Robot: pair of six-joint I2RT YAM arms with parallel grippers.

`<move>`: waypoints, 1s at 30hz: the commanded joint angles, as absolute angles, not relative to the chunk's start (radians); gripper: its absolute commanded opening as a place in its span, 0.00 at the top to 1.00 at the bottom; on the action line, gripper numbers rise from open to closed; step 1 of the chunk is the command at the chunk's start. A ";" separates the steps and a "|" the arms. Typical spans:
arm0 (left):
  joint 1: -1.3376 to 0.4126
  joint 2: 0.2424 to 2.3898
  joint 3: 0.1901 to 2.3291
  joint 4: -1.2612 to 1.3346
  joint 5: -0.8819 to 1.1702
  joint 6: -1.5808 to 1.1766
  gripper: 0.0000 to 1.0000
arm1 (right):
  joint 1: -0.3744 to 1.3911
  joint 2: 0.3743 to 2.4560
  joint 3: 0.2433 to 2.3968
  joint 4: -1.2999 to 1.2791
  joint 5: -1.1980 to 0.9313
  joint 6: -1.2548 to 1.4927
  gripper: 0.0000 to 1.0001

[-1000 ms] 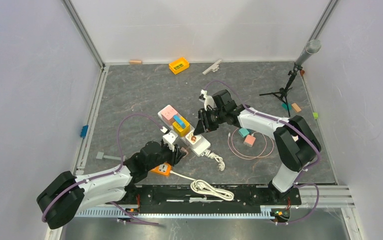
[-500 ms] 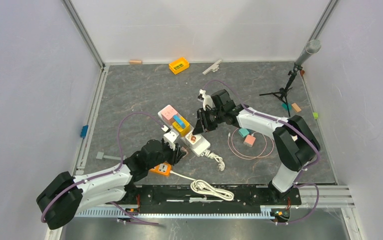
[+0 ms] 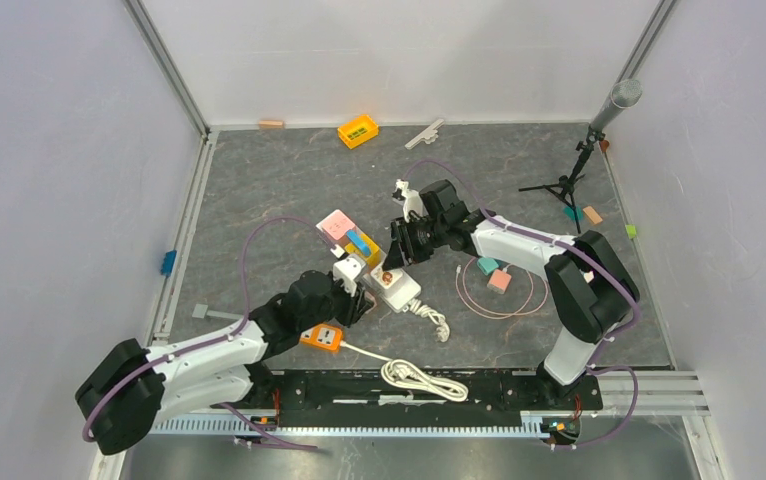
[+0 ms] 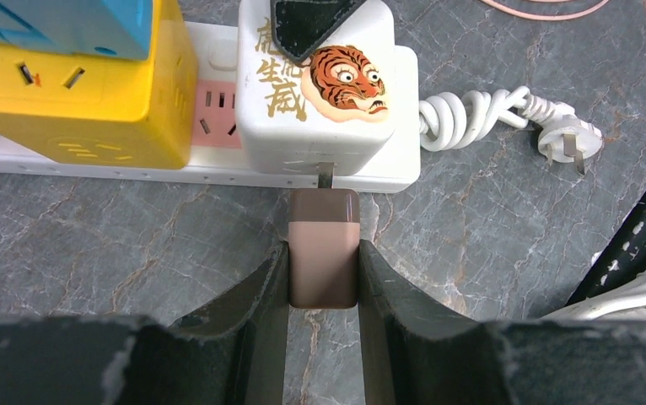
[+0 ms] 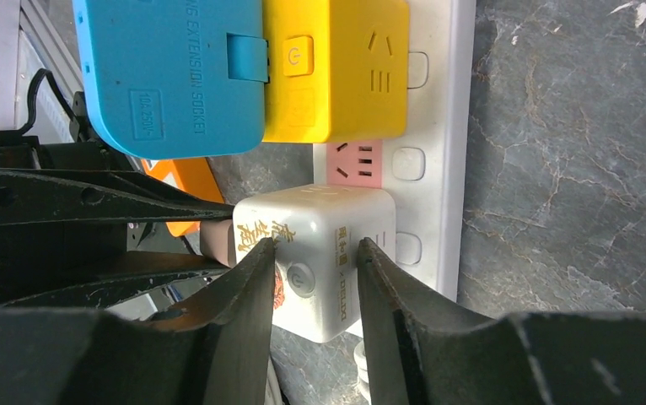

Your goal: Insert the plug

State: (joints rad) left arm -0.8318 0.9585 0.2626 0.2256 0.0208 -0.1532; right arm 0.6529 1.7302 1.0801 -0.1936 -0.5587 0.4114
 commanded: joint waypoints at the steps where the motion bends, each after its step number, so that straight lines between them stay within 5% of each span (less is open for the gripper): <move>1: -0.821 0.988 0.383 0.328 -0.043 -0.086 0.98 | 0.723 1.796 1.012 -0.356 -0.560 0.375 0.56; 30: -0.828 1.095 0.413 0.446 -0.168 -0.140 0.98 | 0.725 1.750 0.838 -0.262 -0.611 0.452 0.61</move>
State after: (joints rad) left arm -0.8452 1.0878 0.3851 0.1505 0.0006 -0.1421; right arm 0.6540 1.6802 0.9550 -0.0113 -0.5304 0.4400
